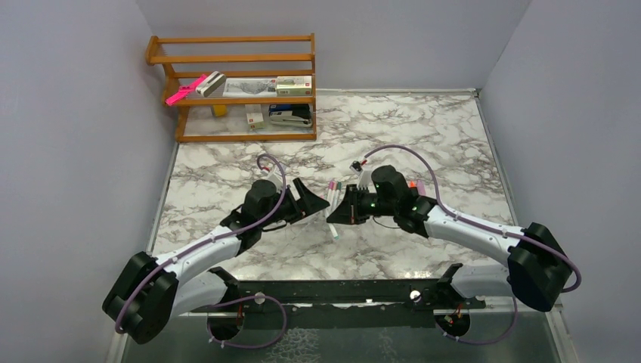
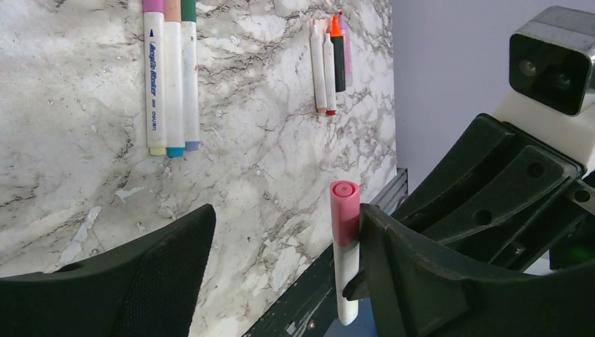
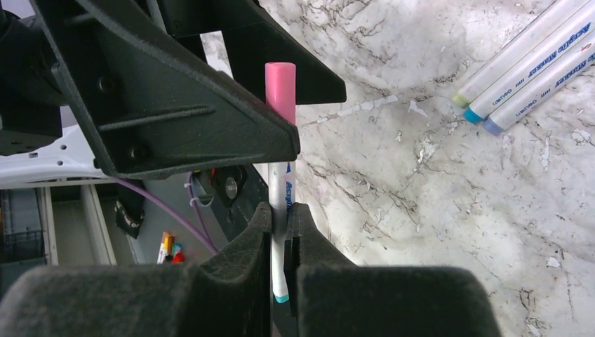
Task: Open the pen caps
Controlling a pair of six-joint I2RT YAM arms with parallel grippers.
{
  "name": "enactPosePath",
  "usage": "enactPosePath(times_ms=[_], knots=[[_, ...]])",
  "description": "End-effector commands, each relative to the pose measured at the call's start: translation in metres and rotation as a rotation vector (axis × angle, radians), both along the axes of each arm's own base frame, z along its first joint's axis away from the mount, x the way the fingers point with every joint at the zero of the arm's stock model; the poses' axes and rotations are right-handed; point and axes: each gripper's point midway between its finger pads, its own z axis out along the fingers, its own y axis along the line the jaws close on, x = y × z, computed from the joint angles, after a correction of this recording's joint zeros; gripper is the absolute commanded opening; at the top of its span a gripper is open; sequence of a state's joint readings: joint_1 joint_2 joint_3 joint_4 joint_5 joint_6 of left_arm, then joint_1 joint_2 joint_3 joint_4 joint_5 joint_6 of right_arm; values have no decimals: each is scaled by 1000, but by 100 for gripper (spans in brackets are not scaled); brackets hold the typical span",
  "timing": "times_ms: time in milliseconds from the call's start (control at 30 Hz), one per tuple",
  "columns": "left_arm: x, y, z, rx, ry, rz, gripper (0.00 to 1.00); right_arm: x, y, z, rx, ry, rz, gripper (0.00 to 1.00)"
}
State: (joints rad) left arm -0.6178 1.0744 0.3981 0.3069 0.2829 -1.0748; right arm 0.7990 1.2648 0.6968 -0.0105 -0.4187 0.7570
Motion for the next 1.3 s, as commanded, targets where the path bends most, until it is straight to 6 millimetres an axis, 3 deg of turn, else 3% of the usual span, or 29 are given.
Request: enactPosePath(times_ms=[0, 267, 567, 867, 967, 1067, 1267], knots=[[11, -4, 9, -29, -31, 44, 72, -12, 3, 4, 36, 8, 35, 1], [13, -13, 9, -36, -22, 31, 47, -14, 6, 1, 34, 14, 38, 1], [10, -18, 6, -36, -17, 19, 33, -14, 11, -5, 25, 24, 43, 1], [8, -23, 1, -30, 4, -5, 6, -13, 14, -13, 9, 36, 42, 1], [8, -25, 2, -35, 4, -6, 4, -12, 14, -14, 3, 38, 42, 1], [8, -25, 4, -41, 3, -7, 4, -11, 15, -15, -1, 40, 41, 7], [9, -28, 10, -56, 0, -12, 4, -10, 19, -16, 4, 44, 51, 31]])
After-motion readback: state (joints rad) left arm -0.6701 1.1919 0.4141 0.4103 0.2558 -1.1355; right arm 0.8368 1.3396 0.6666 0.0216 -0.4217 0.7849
